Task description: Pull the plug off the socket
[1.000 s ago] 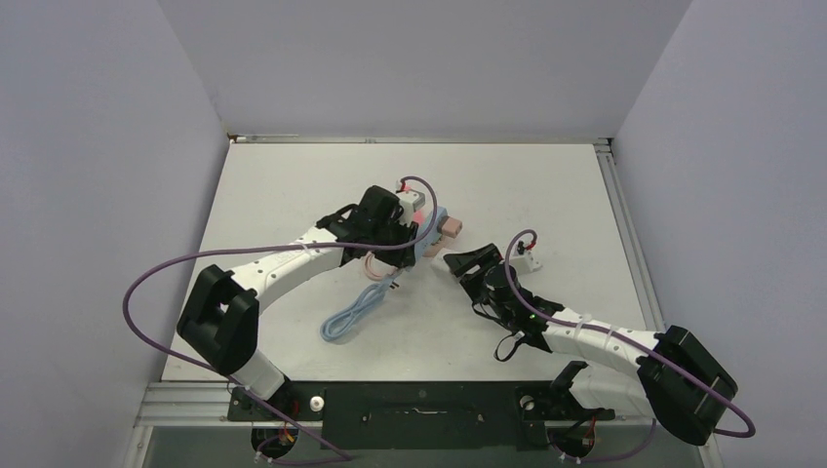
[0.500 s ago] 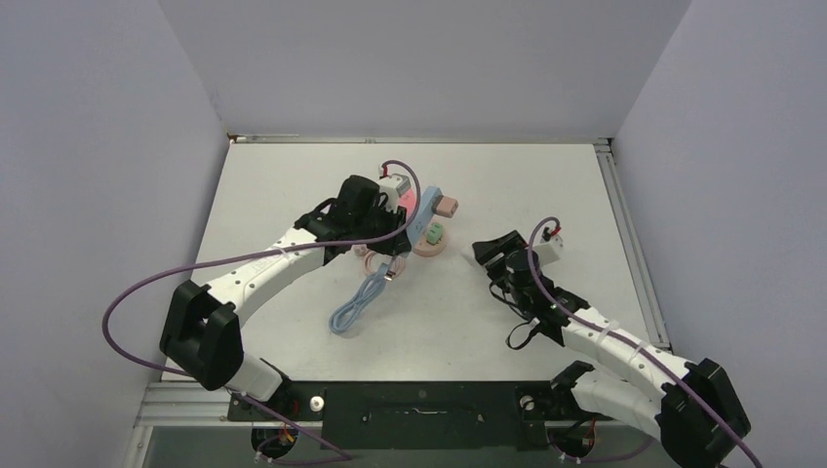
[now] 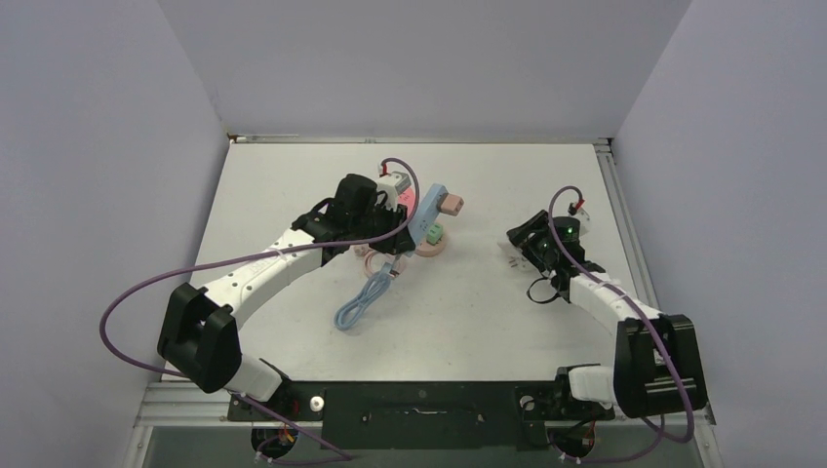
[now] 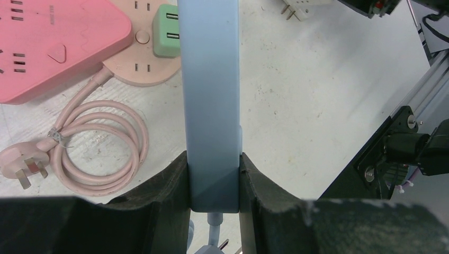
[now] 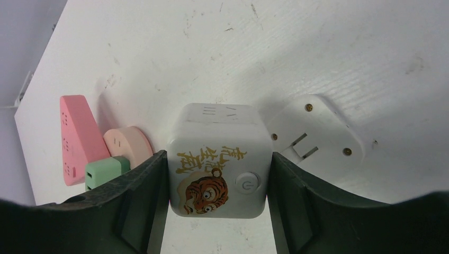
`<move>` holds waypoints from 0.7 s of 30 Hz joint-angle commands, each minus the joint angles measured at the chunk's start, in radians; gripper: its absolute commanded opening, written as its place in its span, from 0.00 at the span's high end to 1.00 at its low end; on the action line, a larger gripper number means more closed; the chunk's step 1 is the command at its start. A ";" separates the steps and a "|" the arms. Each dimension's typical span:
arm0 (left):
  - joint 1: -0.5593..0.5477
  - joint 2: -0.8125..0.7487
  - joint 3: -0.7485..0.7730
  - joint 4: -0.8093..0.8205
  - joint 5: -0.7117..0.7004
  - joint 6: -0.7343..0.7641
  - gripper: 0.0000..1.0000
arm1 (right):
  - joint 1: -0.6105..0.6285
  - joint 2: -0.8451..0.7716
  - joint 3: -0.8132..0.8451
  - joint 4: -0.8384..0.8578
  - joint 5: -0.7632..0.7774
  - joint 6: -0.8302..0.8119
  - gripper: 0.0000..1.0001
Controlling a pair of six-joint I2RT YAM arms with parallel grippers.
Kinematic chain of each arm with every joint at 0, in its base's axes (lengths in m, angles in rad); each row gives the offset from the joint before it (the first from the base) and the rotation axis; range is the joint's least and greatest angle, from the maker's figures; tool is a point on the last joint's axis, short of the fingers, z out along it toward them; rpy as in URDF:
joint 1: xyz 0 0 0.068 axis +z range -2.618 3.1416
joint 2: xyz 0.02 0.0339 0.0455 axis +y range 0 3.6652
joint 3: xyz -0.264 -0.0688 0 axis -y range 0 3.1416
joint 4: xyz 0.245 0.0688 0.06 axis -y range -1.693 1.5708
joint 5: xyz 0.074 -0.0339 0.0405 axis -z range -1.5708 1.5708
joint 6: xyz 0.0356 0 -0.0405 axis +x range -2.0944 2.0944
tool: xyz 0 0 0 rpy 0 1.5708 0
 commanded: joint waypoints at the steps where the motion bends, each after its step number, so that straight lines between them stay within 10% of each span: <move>1: -0.002 -0.035 0.008 0.105 0.072 -0.027 1.00 | -0.054 0.080 0.060 0.196 -0.192 -0.099 0.88; 13: -0.011 -0.022 0.005 0.114 0.092 -0.036 1.00 | -0.151 0.267 0.112 0.250 -0.298 -0.208 0.75; 21: -0.014 -0.005 0.003 0.123 0.110 -0.041 1.00 | -0.171 0.293 0.126 0.219 -0.266 -0.275 0.46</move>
